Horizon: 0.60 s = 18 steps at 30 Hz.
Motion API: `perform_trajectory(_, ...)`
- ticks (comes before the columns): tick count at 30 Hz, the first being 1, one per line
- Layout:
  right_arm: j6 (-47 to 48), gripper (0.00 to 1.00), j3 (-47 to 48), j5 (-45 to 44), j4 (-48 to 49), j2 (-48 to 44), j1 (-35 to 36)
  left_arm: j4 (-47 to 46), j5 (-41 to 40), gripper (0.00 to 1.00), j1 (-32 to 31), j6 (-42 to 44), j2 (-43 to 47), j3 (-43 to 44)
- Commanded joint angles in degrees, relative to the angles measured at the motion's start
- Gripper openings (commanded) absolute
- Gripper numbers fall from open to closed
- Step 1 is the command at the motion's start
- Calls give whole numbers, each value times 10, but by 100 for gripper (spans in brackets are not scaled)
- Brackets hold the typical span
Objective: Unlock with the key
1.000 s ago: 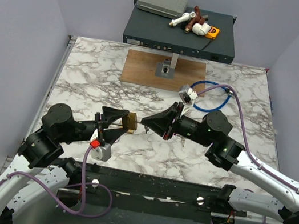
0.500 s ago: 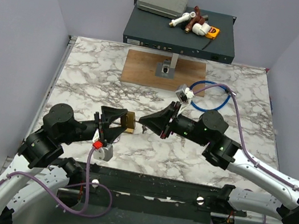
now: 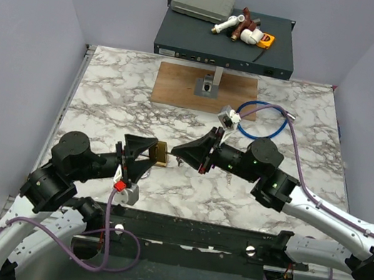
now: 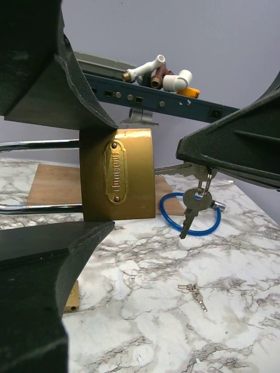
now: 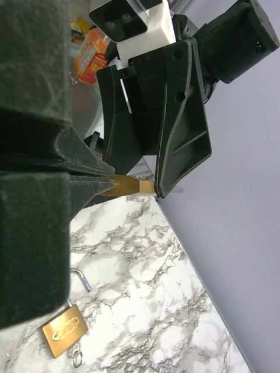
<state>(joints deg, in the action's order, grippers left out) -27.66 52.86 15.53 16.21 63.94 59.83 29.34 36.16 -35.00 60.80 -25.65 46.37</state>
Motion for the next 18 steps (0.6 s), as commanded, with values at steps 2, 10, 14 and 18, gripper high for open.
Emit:
perform_trajectory(2, -16, 1, -8, 28, 31, -1, 15, -67, 36, 0, -7, 4, 0, 11)
perform_trajectory(10, -22, 1, -26, 28, 47, -6, 15, -106, 43, 0, -7, -42, 6, 16)
perform_trajectory(14, -25, 1, -31, 26, 53, -11, 15, -108, 42, 0, -7, -54, 5, 17)
perform_trajectory(18, -25, 1, -31, 26, 53, -14, 15, -105, 47, 0, -9, -45, 9, 11)
